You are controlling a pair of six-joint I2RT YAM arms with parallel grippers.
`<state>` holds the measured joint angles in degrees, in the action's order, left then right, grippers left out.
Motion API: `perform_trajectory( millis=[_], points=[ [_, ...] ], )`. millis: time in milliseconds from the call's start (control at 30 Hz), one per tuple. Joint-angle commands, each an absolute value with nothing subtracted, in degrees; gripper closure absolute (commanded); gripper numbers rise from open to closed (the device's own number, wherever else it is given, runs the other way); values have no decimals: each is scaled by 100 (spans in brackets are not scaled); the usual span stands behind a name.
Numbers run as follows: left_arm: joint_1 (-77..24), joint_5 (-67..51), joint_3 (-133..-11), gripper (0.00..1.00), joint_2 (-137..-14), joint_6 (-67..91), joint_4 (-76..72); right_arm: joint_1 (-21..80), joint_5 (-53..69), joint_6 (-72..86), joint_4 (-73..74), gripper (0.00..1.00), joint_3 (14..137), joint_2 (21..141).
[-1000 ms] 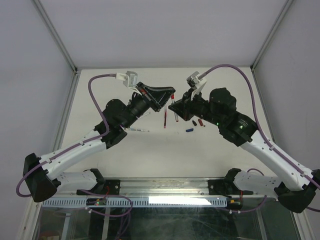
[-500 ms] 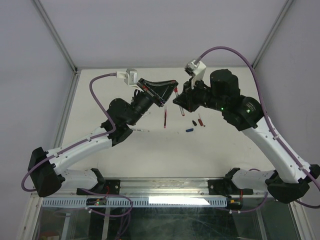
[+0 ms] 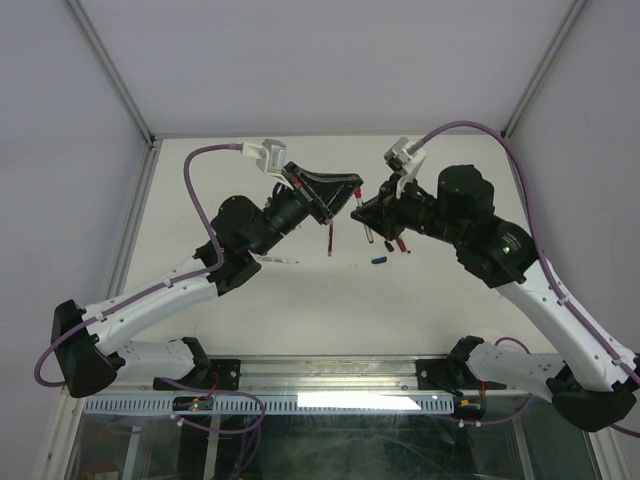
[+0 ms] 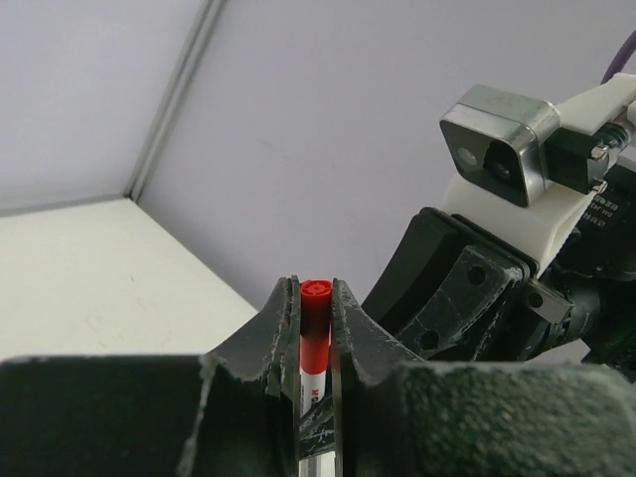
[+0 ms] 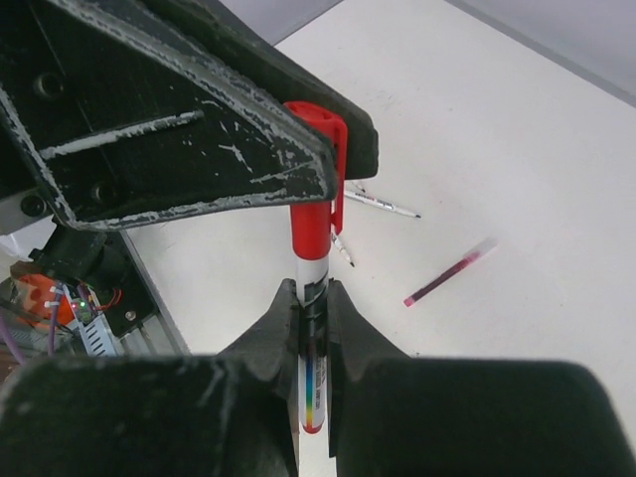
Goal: Insert the pens into the pen caps
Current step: Insert the pen cap onto the pen.
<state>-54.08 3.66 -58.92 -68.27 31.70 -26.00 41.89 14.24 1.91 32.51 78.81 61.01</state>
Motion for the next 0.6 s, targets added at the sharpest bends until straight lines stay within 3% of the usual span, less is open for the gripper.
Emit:
perform_trajectory(
  millis=[0,300,567],
  points=[
    [-5743,-945,-5897,94,-7036,3040,-581,4040,838,488,315,100,7578,5439],
    [-5352,-1471,-6768,55,-6995,2913,-327,4041,1696,1128,715,100,6595,4979],
    [-4801,-1409,-7257,44,-6749,2715,97,4044,1060,1679,1172,100,5678,4450]
  ],
)
